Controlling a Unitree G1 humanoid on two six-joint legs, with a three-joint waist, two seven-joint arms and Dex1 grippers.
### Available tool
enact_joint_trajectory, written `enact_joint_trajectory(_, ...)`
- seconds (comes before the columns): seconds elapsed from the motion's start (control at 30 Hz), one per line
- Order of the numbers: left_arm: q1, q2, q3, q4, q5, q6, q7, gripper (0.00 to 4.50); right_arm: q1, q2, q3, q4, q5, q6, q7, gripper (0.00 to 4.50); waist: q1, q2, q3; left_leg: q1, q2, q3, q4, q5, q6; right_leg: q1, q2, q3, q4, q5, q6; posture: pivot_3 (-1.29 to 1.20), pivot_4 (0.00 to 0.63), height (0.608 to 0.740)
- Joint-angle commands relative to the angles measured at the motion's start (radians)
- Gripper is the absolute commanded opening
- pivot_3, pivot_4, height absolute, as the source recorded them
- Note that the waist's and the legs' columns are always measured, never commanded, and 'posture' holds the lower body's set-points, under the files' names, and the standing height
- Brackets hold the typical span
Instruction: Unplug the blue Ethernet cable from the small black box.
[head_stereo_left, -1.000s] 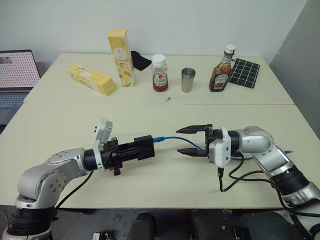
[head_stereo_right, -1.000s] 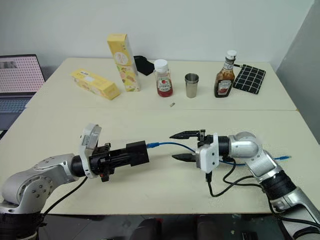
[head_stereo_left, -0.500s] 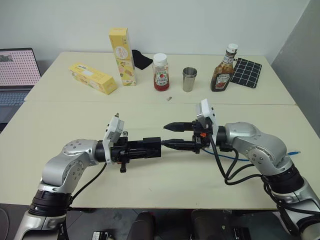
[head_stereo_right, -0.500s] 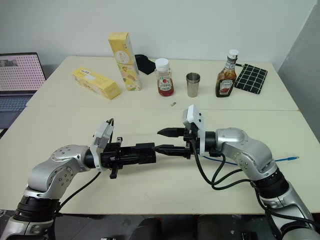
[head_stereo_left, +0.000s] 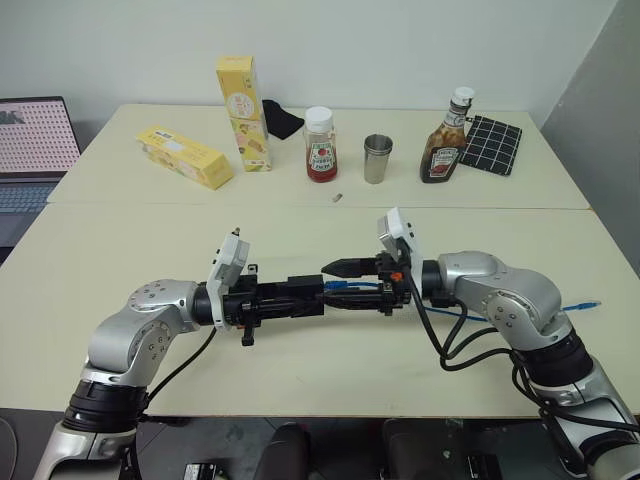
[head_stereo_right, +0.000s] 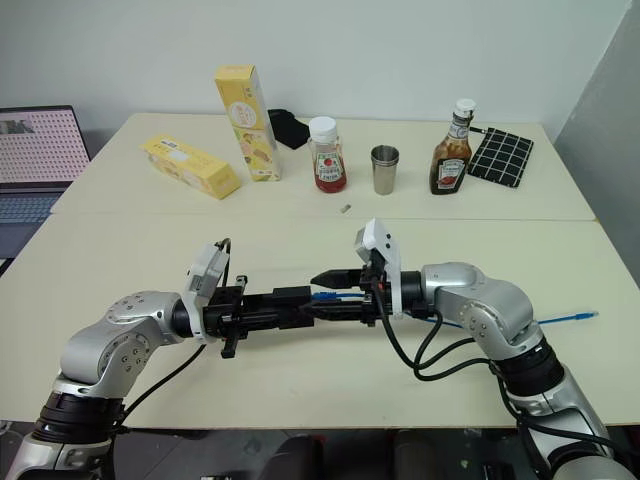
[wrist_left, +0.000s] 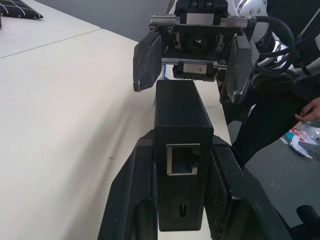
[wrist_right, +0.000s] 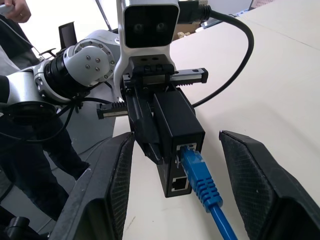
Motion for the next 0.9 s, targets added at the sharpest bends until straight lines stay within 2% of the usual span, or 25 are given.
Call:
enact_joint_trajectory(0.03,-0.002,0.000,0.031,-0.035,-0.021,-0.012,-0.012,0.78,-0.022,0.007,-0.028,-0.013,-0.012,0.002,0.023,2.48,0.000,0.000,0.000,0.000,0.000,0.000,0.000,0.000,0.000,0.000,0.000,0.000,0.000,0.000,0.000,0.00,0.150,0.740)
enact_joint_trajectory(0.23,0.005,0.004,0.032,-0.038,-0.023,-0.015,-0.021,0.78,-0.021,0.014,-0.033,-0.010,-0.028,0.006,0.036,1.21,0.000,0.000,0.000,0.000,0.000,0.000,0.000,0.000,0.000,0.000,0.000,0.000,0.000,0.000,0.000,0.00,0.150,0.740)
enact_joint_trajectory(0.27,0.006,0.003,0.034,-0.040,-0.024,-0.015,-0.021,0.78,-0.021,0.013,-0.033,-0.010,-0.032,0.004,0.040,0.87,0.000,0.000,0.000,0.000,0.000,0.000,0.000,0.000,0.000,0.000,0.000,0.000,0.000,0.000,0.000,0.00,0.150,0.740)
enact_joint_trajectory(0.37,0.008,0.000,0.039,-0.041,-0.027,-0.012,-0.026,0.78,-0.023,0.009,-0.034,-0.003,-0.042,0.001,0.054,0.68,0.000,0.000,0.000,0.000,0.000,0.000,0.000,0.000,0.000,0.000,0.000,0.000,0.000,0.000,0.000,0.00,0.150,0.740)
enact_joint_trajectory(0.4,0.008,0.001,0.040,-0.040,-0.026,-0.011,-0.030,0.78,-0.025,0.008,-0.034,0.001,-0.046,0.001,0.060,0.39,0.000,0.000,0.000,0.000,0.000,0.000,0.000,0.000,0.000,0.000,0.000,0.000,0.000,0.000,0.000,0.00,0.150,0.740)
enact_joint_trajectory(0.43,0.008,0.001,0.040,-0.040,-0.026,-0.010,-0.034,0.78,-0.026,0.008,-0.035,0.004,-0.048,0.001,0.065,0.39,0.000,0.000,0.000,0.000,0.000,0.000,0.000,0.000,0.000,0.000,0.000,0.000,0.000,0.000,0.000,0.00,0.150,0.740)
enact_joint_trajectory(0.5,0.007,0.002,0.042,-0.040,-0.028,-0.007,-0.038,0.78,-0.031,0.007,-0.036,0.011,-0.054,0.002,0.078,0.01,0.000,0.000,0.000,0.000,0.000,0.000,0.000,0.000,0.000,0.000,0.000,0.000,0.000,0.000,0.000,0.00,0.150,0.740)
enact_joint_trajectory(0.9,0.008,-0.001,0.043,-0.065,-0.039,0.016,-0.030,0.78,-0.066,0.002,-0.033,0.062,-0.108,-0.017,0.146,0.01,0.000,0.000,0.000,0.000,0.000,0.000,0.000,0.000,0.000,0.000,0.000,0.000,0.000,0.000,0.000,0.00,0.150,0.740)
